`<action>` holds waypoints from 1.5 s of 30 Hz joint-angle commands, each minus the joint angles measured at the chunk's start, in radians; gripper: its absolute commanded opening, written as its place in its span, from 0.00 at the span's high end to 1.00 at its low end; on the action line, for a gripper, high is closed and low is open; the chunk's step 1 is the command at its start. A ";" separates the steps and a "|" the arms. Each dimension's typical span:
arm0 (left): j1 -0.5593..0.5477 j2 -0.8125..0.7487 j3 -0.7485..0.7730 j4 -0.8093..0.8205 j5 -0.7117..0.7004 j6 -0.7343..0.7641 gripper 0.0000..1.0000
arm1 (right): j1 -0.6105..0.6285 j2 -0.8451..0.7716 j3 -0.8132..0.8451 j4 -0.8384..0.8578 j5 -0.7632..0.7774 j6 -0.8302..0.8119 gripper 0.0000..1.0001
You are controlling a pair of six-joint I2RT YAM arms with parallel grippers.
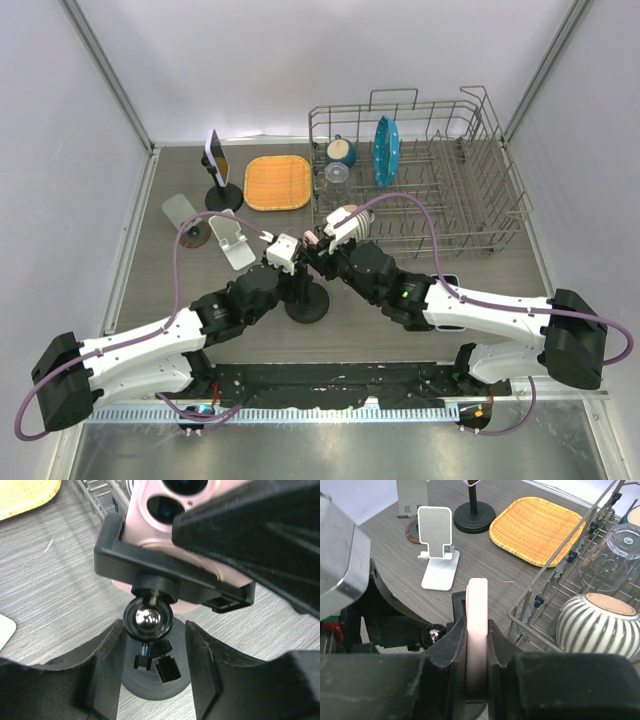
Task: Remove the phone from the phone stand
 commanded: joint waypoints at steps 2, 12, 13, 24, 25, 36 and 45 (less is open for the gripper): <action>-0.007 -0.033 -0.024 0.025 0.015 0.053 0.41 | -0.001 0.002 0.040 0.009 -0.025 0.051 0.99; -0.009 -0.007 -0.027 0.105 0.001 0.151 0.39 | 0.001 0.008 0.034 0.000 -0.071 0.080 0.99; -0.007 0.008 -0.026 0.110 -0.008 0.155 0.39 | 0.001 0.008 0.034 -0.005 -0.076 0.082 0.99; -0.007 0.044 -0.024 0.180 -0.039 0.197 0.76 | 0.001 0.023 0.033 -0.046 -0.122 0.099 0.99; -0.007 0.044 -0.026 0.180 -0.025 0.189 0.91 | 0.001 0.025 0.031 -0.043 -0.122 0.099 0.99; -0.009 -0.008 -0.056 0.169 0.053 0.077 1.00 | 0.001 0.075 0.034 0.043 -0.107 0.070 0.82; -0.007 -0.055 -0.084 0.177 0.076 0.034 1.00 | -0.002 0.132 0.031 0.109 -0.102 0.062 0.68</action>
